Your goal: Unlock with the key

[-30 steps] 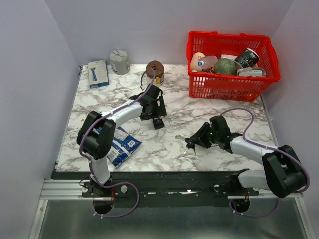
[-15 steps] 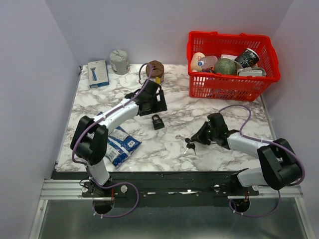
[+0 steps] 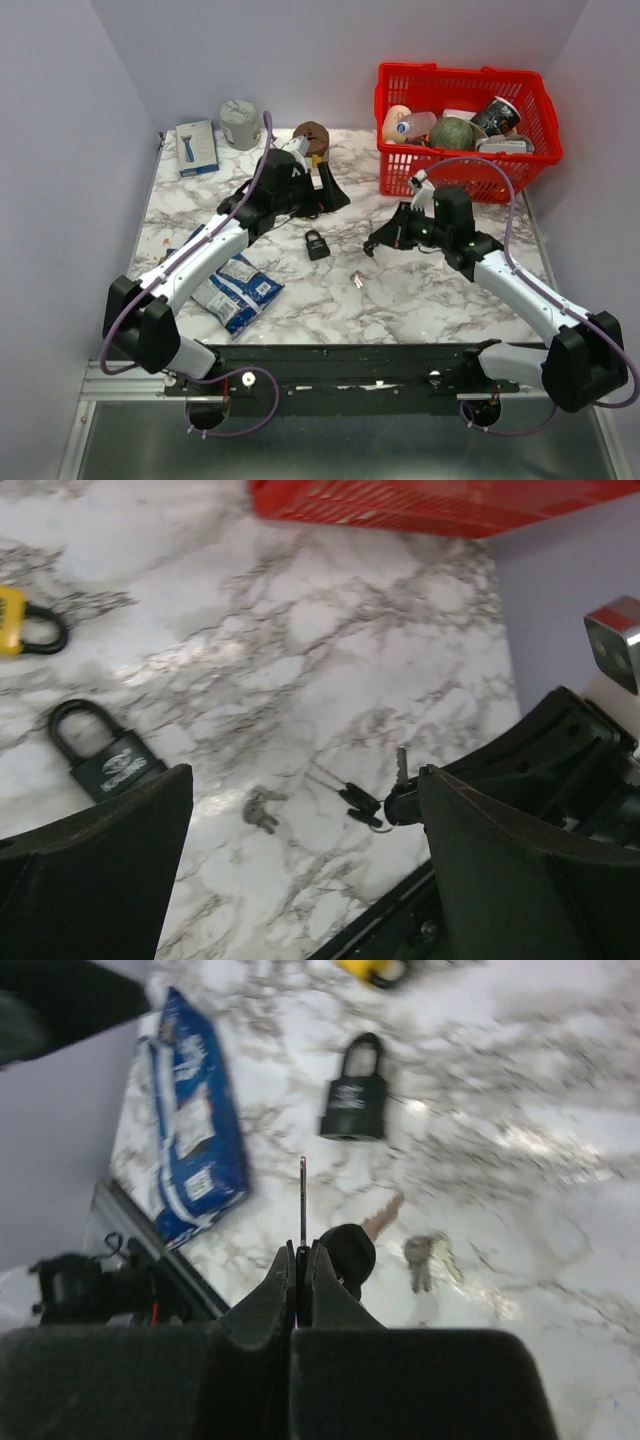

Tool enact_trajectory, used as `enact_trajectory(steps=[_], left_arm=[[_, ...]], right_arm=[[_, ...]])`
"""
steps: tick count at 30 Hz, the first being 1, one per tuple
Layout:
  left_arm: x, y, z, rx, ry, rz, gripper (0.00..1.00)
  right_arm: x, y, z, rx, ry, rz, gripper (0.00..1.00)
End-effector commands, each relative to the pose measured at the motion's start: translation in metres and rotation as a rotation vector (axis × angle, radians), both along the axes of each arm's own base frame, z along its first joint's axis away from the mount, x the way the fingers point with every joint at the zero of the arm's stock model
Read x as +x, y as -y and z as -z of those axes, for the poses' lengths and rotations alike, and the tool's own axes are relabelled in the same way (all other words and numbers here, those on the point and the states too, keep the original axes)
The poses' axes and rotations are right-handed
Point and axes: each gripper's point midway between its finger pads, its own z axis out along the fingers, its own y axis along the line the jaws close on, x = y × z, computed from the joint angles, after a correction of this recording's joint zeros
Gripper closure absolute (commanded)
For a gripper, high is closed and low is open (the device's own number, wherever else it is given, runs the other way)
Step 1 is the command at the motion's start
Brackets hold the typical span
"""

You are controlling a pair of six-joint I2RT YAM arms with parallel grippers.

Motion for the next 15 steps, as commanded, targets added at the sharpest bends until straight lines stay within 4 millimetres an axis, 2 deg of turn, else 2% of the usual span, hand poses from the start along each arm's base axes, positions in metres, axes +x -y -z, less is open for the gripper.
enact_trajectory(steps=[1,2,3,6,9,13,14,15], left_arm=[[-0.033,0.033,-0.045,-0.291,0.049,0.2,0.01],[-0.033,0.037,-0.06,-0.347,0.1,0.218,0.01],[-0.041,0.039,-0.06,-0.381,0.085,0.242,0.02],[-0.045,0.043,-0.077,-0.457,0.097,0.262,0.03],[-0.047,0.048,-0.084,-0.478,0.109,0.289,0.04],[-0.061,0.055,-0.084,-0.532,0.086,0.393,0.05],[-0.064,0.057,-0.095,-0.579,0.105,0.413,0.05],[-0.067,0.058,-0.096,-0.595,0.104,0.432,0.05]], right_arm=[[-0.031,-0.022,-0.054,0.06,0.123,-0.327,0.99],[-0.032,-0.025,-0.069,0.079,0.145,-0.353,0.99],[-0.04,-0.028,-0.074,0.103,0.132,-0.399,0.99],[-0.048,-0.035,-0.093,0.157,0.136,-0.476,0.99],[-0.053,-0.039,-0.105,0.192,0.136,-0.519,0.99],[-0.057,-0.043,-0.114,0.237,0.11,-0.566,0.99],[-0.058,-0.044,-0.116,0.245,0.106,-0.575,0.99],[-0.059,-0.045,-0.117,0.253,0.101,-0.585,0.99]])
